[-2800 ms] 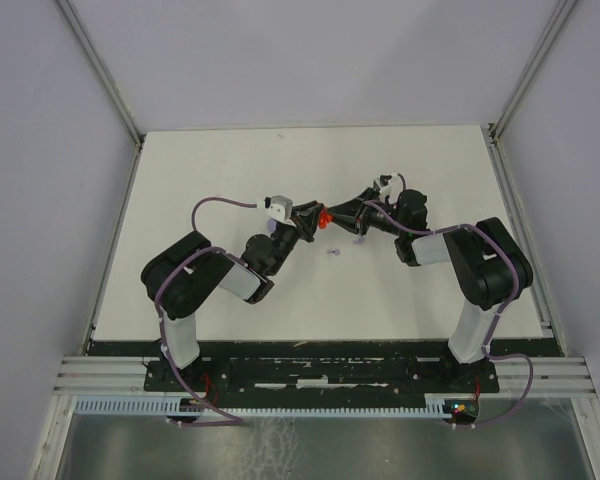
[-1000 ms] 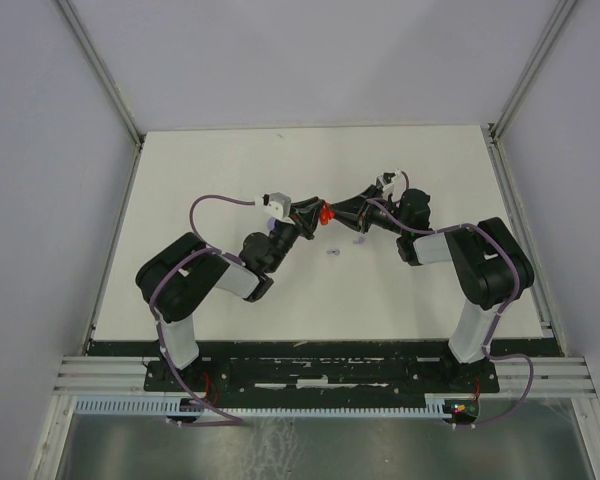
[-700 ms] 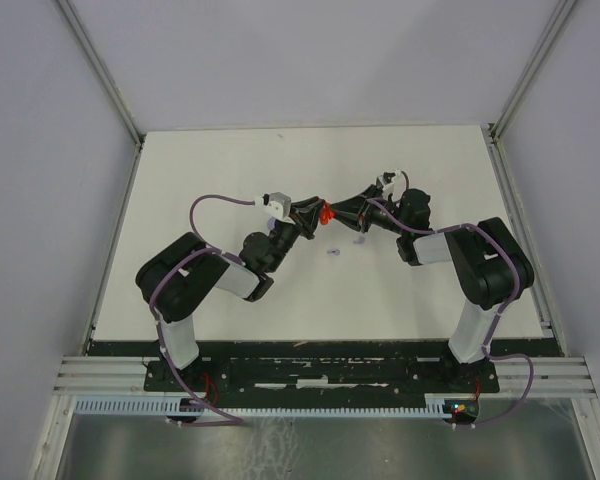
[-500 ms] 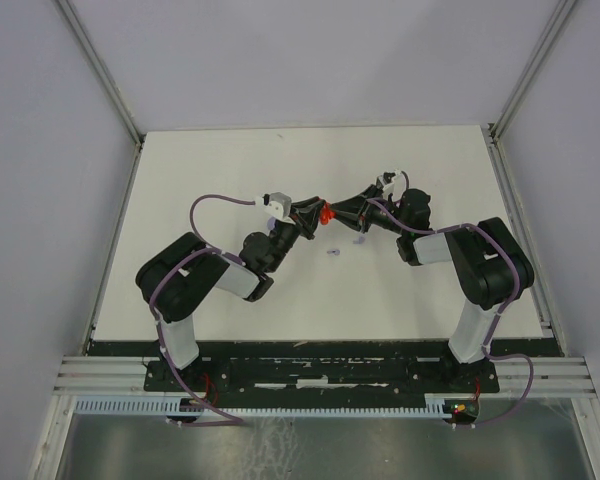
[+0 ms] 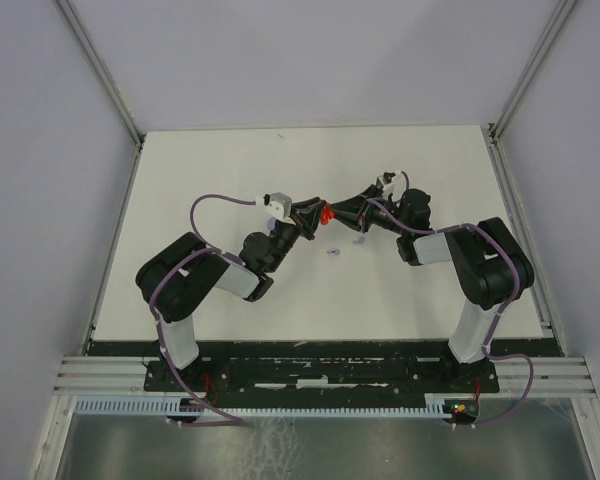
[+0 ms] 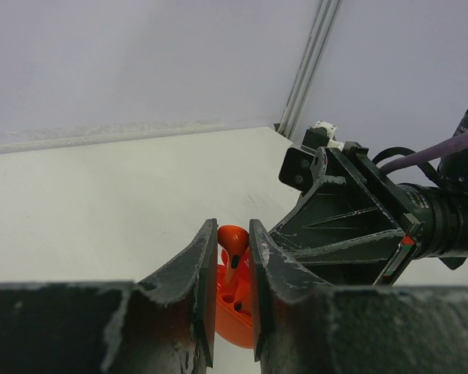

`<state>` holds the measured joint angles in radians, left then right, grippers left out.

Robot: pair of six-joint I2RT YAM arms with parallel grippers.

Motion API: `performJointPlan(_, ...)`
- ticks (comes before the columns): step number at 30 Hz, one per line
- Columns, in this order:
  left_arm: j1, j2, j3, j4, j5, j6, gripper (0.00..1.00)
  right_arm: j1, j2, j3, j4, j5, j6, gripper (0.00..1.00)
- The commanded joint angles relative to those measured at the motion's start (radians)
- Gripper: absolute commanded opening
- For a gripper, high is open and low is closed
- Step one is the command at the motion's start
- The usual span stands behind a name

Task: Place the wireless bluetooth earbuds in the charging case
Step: Place the earbud in the charging case.

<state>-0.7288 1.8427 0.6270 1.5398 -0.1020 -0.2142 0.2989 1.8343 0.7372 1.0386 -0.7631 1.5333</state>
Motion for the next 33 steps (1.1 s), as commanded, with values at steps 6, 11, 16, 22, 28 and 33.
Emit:
performJointPlan(6, 0.002, -0.003, -0.013, 0.136, 0.002, -0.028, 0.03, -0.007, -0.023, -0.005, 0.090, -0.026, 0.009, 0.01)
performJointPlan(11, 0.002, -0.001, -0.015, 0.135, 0.003, -0.031, 0.03, -0.009, -0.024, -0.007, 0.090, -0.027, 0.009, 0.01)
performJointPlan(16, 0.002, 0.009, -0.009, 0.136, 0.007, -0.035, 0.03, -0.009, -0.026, -0.007, 0.090, -0.027, 0.009, 0.01)
performJointPlan(22, 0.002, 0.020, 0.000, 0.136, 0.013, -0.044, 0.03, -0.010, -0.026, -0.007, 0.091, -0.028, 0.009, 0.01)
performJointPlan(28, 0.002, 0.027, 0.010, 0.136, 0.015, -0.048, 0.03, -0.010, -0.026, -0.007, 0.093, -0.028, 0.011, 0.01)
performJointPlan(33, 0.002, 0.028, 0.017, 0.137, 0.016, -0.051, 0.03, -0.011, -0.023, -0.007, 0.093, -0.028, 0.011, 0.01)
